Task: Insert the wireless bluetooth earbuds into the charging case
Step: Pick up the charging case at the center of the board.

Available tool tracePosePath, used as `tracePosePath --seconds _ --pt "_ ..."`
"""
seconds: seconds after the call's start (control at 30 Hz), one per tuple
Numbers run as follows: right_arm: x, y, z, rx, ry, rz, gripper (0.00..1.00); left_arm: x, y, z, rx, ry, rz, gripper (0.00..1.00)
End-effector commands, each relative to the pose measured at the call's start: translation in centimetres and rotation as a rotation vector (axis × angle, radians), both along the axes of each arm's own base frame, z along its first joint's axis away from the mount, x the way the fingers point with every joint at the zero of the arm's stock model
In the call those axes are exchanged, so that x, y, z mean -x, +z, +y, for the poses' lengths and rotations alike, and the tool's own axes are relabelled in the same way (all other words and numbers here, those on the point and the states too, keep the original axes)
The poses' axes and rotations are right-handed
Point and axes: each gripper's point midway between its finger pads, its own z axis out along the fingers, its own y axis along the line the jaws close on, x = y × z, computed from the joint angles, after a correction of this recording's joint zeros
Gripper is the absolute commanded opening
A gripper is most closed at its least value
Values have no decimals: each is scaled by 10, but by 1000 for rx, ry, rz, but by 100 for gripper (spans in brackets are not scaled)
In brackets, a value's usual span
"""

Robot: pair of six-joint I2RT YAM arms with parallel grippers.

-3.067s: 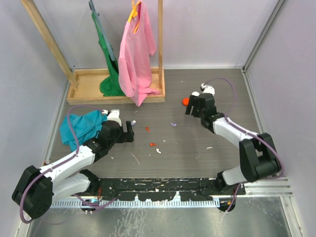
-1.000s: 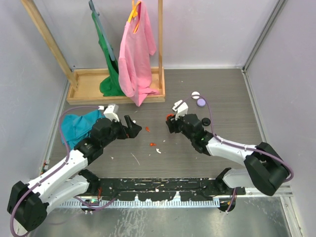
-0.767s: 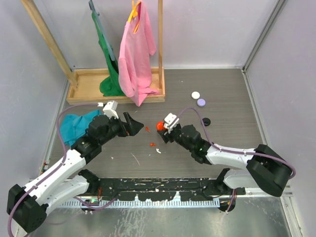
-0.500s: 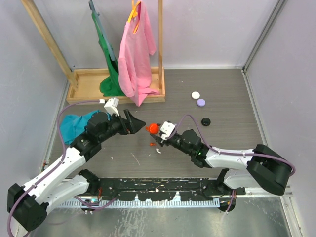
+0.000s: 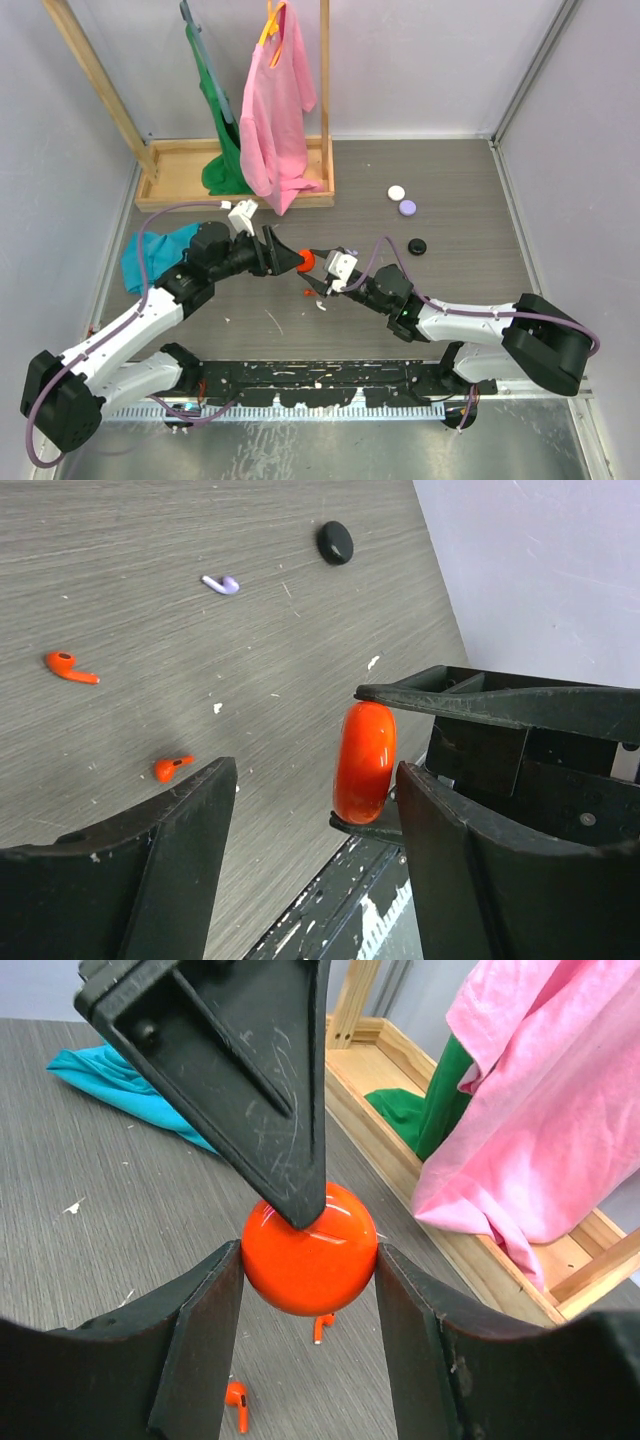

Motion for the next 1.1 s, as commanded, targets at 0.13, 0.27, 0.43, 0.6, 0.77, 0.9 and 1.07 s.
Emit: tracePosePath --seconds 0.13,0.27,0.43,0.6,0.77,0.9,1.07 --pt "7 34 2 -91 30 -92 46 -1 32 -19 112 -86 -47 54" --pt "7 31 3 -80 33 -100 48 -1 33 -23 120 -109 -48 39" --pt "9 27 -1 -68 35 -100 57 2 36 -21 73 -149 -113 22" --pt "18 25 -4 -39 66 -65 72 8 40 -16 -8 -217 -235 14" --pt "31 30 -7 -31 129 11 79 15 46 -12 -58 -274 -329 13" --pt "42 34 -13 -48 234 104 78 25 45 -11 -90 -338 -368 12" --pt "44 46 -24 -105 346 239 74 38 51 -16 -122 -429 -441 10"
